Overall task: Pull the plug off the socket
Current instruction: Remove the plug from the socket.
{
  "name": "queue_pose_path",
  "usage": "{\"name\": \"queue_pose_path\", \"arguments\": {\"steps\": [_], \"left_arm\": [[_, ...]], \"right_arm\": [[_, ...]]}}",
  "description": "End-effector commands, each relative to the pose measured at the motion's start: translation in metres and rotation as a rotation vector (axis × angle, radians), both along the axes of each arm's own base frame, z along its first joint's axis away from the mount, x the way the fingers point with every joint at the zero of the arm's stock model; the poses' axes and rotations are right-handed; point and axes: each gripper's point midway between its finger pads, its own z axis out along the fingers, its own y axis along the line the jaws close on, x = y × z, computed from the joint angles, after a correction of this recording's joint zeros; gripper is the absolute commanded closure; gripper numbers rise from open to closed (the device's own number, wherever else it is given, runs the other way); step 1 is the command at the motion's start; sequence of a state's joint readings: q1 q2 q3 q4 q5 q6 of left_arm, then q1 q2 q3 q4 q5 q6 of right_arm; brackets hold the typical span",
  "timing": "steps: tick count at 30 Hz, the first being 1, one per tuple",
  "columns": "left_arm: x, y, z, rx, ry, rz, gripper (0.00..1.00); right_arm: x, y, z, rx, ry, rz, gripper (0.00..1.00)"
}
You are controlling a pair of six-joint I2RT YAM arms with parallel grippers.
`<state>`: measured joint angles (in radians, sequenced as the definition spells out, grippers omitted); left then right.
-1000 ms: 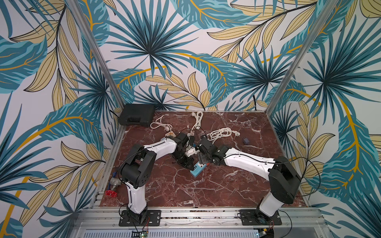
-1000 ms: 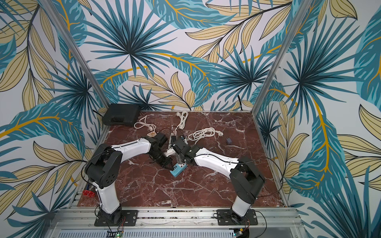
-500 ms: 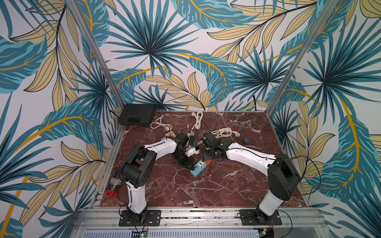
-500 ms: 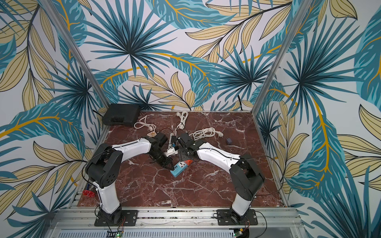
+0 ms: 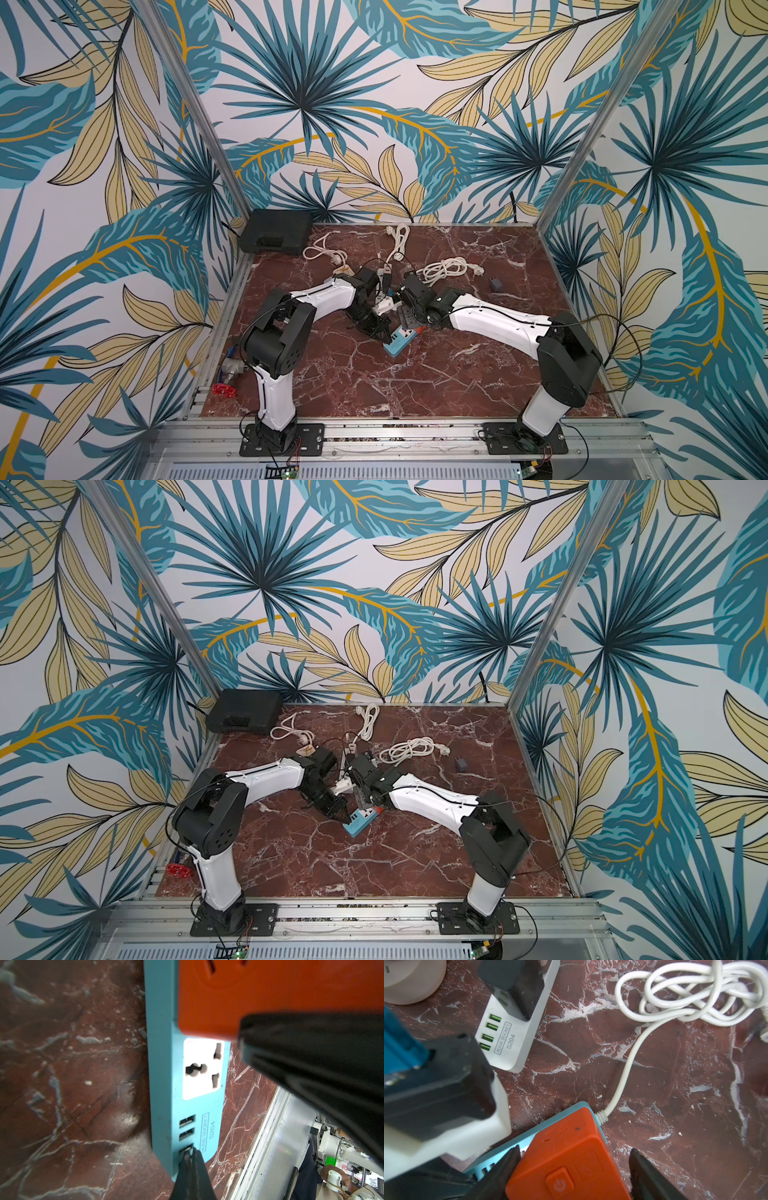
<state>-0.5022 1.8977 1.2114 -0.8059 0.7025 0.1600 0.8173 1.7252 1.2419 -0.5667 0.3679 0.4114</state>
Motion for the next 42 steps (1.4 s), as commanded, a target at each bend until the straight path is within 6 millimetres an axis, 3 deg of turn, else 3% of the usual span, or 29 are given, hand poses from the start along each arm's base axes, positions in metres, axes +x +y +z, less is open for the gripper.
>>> {"name": "queue_pose_path", "arguments": {"steps": [1,11,16,32,33,42], "left_arm": [[0.008,0.022,-0.044,0.16,-0.034,0.0,1.0],[0.008,0.022,-0.043,0.156,-0.032,-0.001,1.0],[0.008,0.022,-0.043,0.155,-0.033,-0.002,1.0],[0.008,0.022,-0.044,0.153,-0.027,-0.001,1.0],[0.008,0.023,-0.044,0.154,-0.026,-0.001,1.0],[0.008,0.023,-0.043,0.151,-0.027,0.0,1.0]], "right_arm": [[-0.003,0.005,-0.001,-0.03,-0.007,0.028,1.0],[-0.006,0.014,0.004,0.077,0.052,0.045,1.0],[0.001,0.004,0.006,0.142,0.103,0.0,1.0],[0.003,-0.005,0.0,-0.027,0.034,0.006,1.0],[-0.003,0.003,0.0,-0.032,0.031,0.031,1.0],[-0.006,0.011,0.005,-0.01,0.037,0.057,1.0]]}}
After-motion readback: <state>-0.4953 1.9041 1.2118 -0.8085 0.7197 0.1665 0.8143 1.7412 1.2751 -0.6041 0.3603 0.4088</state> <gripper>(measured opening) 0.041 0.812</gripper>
